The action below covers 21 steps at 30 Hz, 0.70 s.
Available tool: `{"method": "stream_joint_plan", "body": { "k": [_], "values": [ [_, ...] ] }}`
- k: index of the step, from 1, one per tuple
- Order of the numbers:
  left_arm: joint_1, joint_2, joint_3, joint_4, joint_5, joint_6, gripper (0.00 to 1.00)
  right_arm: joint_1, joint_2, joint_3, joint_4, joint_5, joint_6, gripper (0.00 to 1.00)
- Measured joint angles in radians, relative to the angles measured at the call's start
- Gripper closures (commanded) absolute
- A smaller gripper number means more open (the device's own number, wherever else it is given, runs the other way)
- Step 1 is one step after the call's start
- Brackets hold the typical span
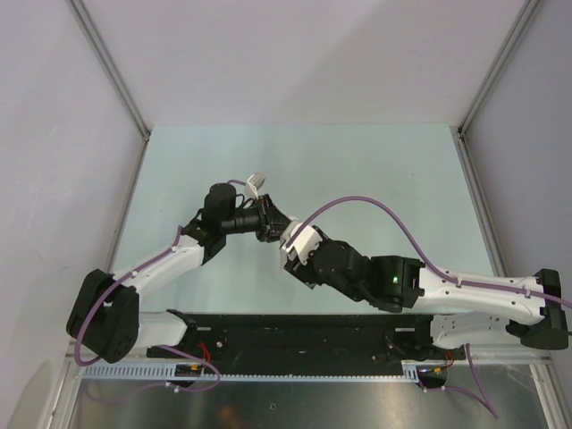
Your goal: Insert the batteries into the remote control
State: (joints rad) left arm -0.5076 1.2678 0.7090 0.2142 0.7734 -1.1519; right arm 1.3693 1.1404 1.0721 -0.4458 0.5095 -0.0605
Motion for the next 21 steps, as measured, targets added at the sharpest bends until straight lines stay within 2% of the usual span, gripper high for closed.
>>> {"method": "stream_joint_plan", "body": {
  "k": [21],
  "values": [
    [-0.001, 0.027, 0.034, -0.014, 0.008, -0.001, 1.00, -0.022, 0.014, 0.002, 0.001, -0.031, 0.005, 0.36]
  ]
}}
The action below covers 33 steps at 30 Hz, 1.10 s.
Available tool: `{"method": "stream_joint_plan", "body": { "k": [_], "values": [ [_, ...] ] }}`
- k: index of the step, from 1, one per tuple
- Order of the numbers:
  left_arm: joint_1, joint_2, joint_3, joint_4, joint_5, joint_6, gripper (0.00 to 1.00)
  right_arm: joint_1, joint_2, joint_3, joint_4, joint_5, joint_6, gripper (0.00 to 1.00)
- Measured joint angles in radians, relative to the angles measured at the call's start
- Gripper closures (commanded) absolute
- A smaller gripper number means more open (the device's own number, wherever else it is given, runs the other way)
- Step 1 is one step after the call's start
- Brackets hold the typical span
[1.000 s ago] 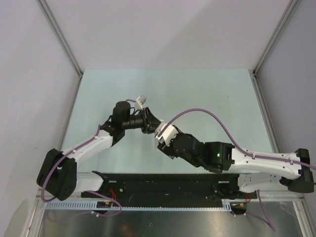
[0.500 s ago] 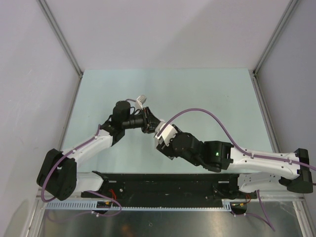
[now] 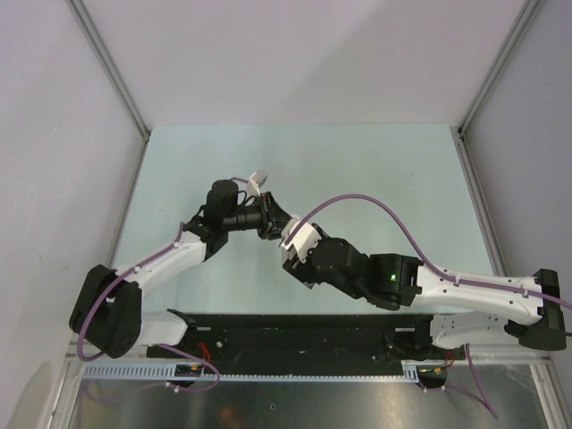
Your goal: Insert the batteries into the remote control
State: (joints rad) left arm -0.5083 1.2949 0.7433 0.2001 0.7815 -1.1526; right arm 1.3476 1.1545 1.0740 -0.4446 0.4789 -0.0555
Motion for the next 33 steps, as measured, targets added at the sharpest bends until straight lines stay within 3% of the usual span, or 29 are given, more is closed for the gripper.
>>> {"method": "stream_joint_plan", "body": {
  "k": [10, 21, 33],
  "values": [
    [0.000, 0.012, 0.001, 0.000, 0.000, 0.000, 1.00, -0.018, -0.019, 0.013, -0.004, -0.009, 0.027, 0.36],
    [0.000, 0.014, 0.002, 0.031, -0.072, 0.035, 1.00, -0.262, 0.017, 0.183, -0.099, -0.043, 0.459, 0.36],
    [0.000, 0.067, 0.002, 0.077, -0.149, 0.054, 1.00, -0.266, 0.132, 0.183, -0.194, -0.162, 0.640, 0.36]
  ]
}}
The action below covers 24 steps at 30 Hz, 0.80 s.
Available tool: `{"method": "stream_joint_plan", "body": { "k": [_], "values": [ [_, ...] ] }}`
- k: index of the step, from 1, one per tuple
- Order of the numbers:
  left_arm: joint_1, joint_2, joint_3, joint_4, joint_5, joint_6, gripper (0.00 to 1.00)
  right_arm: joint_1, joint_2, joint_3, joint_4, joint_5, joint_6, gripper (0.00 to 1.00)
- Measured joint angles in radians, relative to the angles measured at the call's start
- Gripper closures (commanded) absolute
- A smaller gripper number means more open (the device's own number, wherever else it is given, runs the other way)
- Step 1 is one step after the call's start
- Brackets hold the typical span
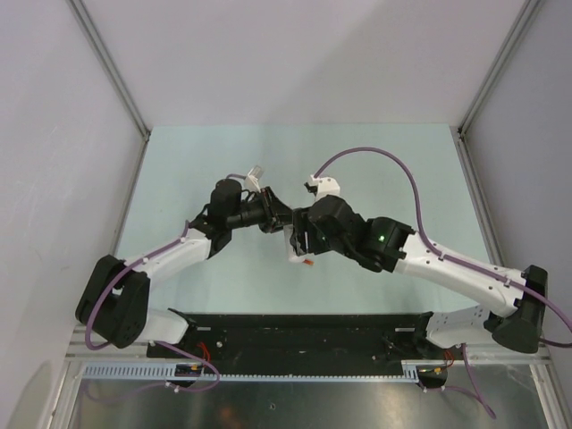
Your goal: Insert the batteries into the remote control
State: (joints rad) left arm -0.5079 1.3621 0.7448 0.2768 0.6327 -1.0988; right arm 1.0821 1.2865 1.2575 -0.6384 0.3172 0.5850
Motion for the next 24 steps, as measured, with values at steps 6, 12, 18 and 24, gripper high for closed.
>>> {"method": "stream_joint_plan", "body": {
  "k": [6, 12, 18, 24],
  "values": [
    [0.000, 0.001, 0.000, 0.012, -0.001, -0.001, 1.00, 0.003, 0.041, 0.000, -0.002, -0.010, 0.010, 0.39],
    [0.000, -0.002, 0.000, 0.014, 0.000, -0.002, 1.00, 0.000, 0.076, 0.000, -0.001, -0.019, 0.009, 0.48],
    [0.000, -0.003, 0.000, 0.014, 0.000, -0.003, 1.00, -0.005, 0.080, 0.000, 0.000, -0.031, 0.008, 0.53],
    [0.000, -0.003, 0.000, 0.014, 0.000, -0.003, 1.00, -0.011, 0.080, 0.000, 0.000, -0.044, 0.007, 0.58]
  ]
}}
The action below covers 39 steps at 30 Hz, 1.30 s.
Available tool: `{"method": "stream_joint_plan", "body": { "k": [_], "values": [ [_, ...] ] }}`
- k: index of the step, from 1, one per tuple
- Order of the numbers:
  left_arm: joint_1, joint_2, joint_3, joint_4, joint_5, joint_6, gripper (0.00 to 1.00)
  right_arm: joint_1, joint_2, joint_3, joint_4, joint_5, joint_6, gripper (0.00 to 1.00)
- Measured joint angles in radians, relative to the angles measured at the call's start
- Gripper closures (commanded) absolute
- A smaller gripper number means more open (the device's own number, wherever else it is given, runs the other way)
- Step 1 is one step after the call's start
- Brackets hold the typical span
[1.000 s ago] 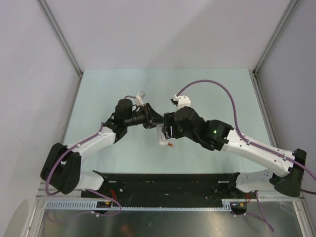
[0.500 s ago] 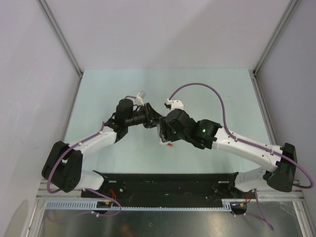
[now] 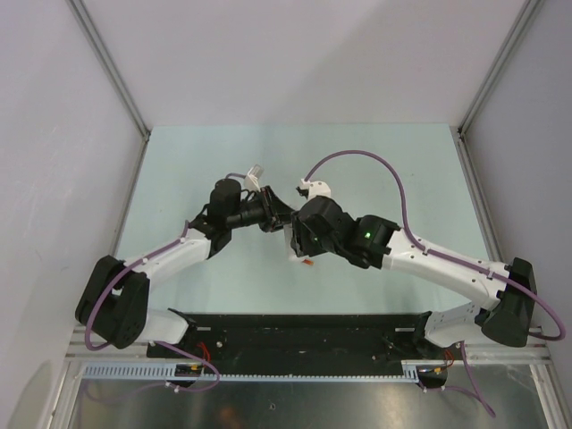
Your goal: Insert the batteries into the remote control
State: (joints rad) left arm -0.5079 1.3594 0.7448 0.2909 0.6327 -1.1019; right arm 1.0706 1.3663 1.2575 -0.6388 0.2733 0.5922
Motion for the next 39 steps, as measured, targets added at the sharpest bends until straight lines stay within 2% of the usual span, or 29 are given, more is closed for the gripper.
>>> {"method": "stream_joint_plan", "body": {
  "k": [11, 14, 18, 31, 34, 39],
  "values": [
    [0.003, -0.011, 0.000, -0.002, -0.006, 0.004, 1.00, -0.009, 0.000, 0.000, 0.011, -0.027, -0.001, 0.75],
    [0.003, -0.011, 0.000, -0.003, -0.006, 0.004, 1.00, -0.010, 0.000, 0.000, 0.011, -0.028, -0.001, 0.83],
    [0.003, -0.011, 0.000, -0.002, -0.009, 0.003, 1.00, -0.010, -0.003, 0.000, 0.011, -0.028, -0.001, 0.99],
    [0.020, 0.037, 0.024, 0.007, -0.005, 0.003, 1.00, -0.031, -0.130, -0.002, -0.051, -0.016, -0.005, 1.00],
    [0.047, 0.037, 0.024, 0.008, -0.003, 0.004, 1.00, -0.095, -0.146, -0.007, -0.082, 0.019, -0.018, 1.00],
    [0.093, -0.023, -0.033, 0.014, -0.003, 0.007, 1.00, -0.323, -0.120, -0.102, -0.061, 0.037, -0.048, 1.00]
  ]
}}
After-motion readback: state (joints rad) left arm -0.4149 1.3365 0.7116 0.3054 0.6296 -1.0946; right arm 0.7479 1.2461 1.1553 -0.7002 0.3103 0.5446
